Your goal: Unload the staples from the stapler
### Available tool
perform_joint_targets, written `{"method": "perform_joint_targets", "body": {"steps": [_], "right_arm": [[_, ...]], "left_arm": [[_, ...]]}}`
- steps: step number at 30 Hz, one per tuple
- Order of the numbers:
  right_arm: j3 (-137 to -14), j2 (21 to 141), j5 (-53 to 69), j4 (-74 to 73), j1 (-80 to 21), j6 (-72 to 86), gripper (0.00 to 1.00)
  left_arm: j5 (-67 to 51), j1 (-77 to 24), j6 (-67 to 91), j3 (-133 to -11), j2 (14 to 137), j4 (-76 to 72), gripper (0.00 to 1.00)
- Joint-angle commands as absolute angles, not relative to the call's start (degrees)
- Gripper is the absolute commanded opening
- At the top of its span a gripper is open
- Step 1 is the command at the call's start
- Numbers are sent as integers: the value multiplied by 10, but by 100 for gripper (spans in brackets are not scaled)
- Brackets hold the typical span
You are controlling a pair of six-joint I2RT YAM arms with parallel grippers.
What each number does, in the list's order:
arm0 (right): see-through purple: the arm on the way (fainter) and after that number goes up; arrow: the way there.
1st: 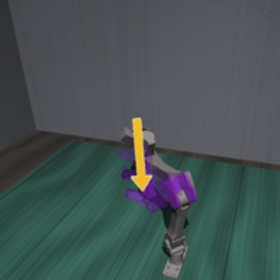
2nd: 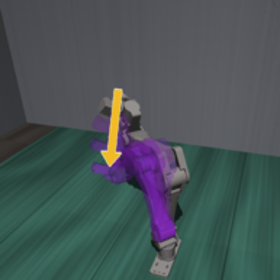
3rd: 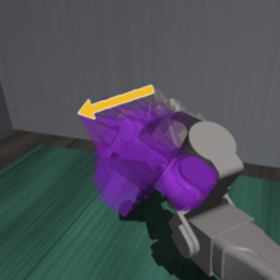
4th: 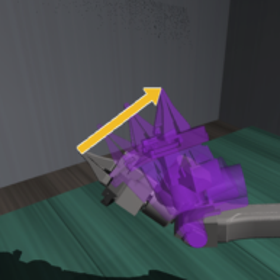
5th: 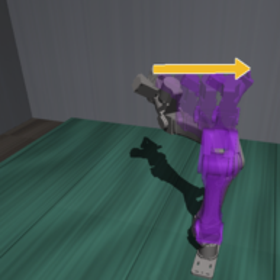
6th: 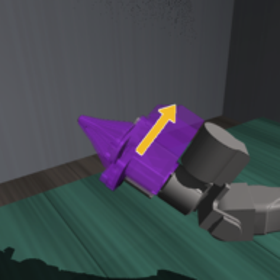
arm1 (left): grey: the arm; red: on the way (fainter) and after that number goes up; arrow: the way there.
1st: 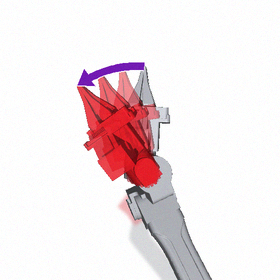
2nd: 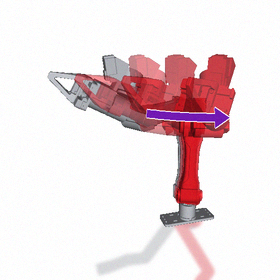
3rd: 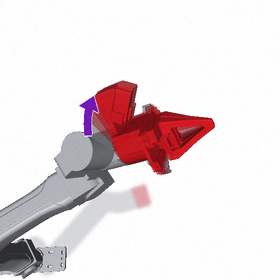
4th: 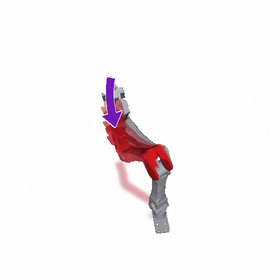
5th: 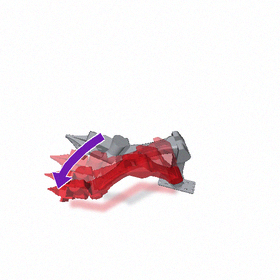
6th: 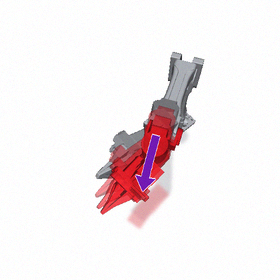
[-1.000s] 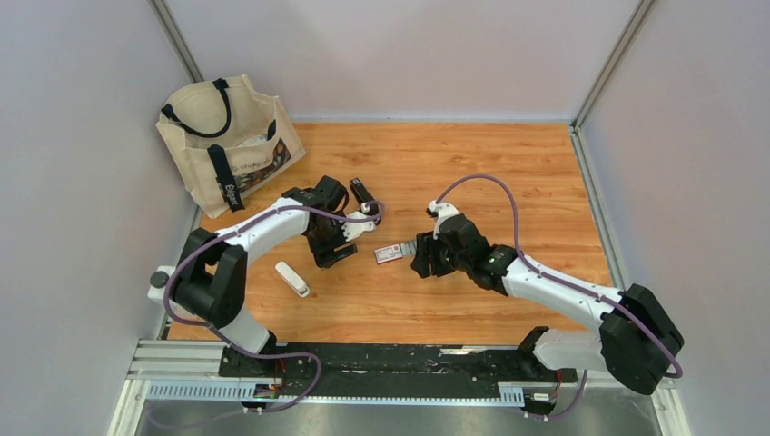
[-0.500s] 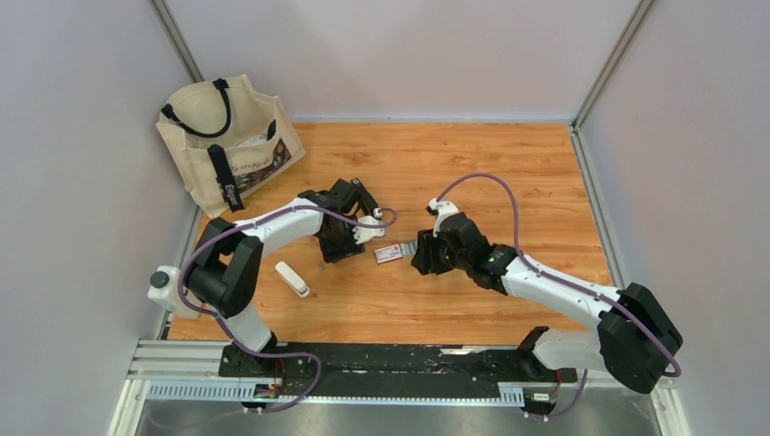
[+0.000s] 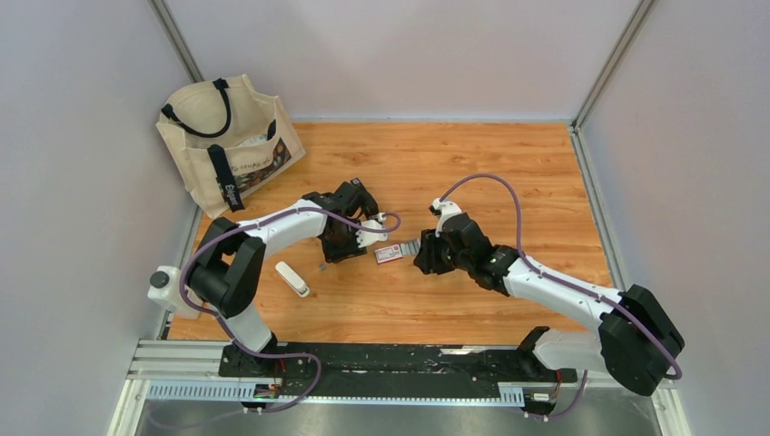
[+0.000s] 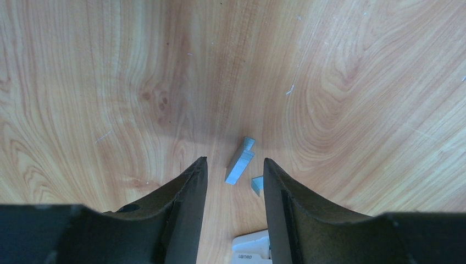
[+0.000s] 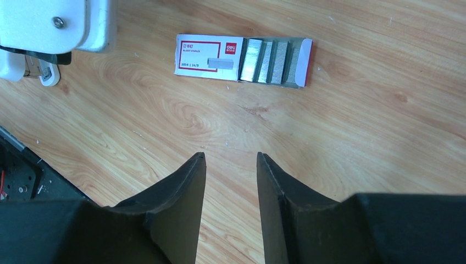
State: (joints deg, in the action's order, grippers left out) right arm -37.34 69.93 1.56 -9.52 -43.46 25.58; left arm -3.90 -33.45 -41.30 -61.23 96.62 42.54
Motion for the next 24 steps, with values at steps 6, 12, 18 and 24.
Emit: {"method": "perform_joint_targets", "body": {"steps": [6,12,18,24], "right_arm": [[-364,671,10,-73,-430,263,41],[-362,667,6,-73,-429,265,38],[-359,662,4,-71,-429,267,37],[-354,653,4,-69,-428,269,37]], "left_arm": [[-26,-343,-434,-599,961,431,53],[-22,-350,-432,-601,970,427,54],[-17,-358,-421,-600,975,411,38],[-4,-372,-414,-592,974,397,29]]}}
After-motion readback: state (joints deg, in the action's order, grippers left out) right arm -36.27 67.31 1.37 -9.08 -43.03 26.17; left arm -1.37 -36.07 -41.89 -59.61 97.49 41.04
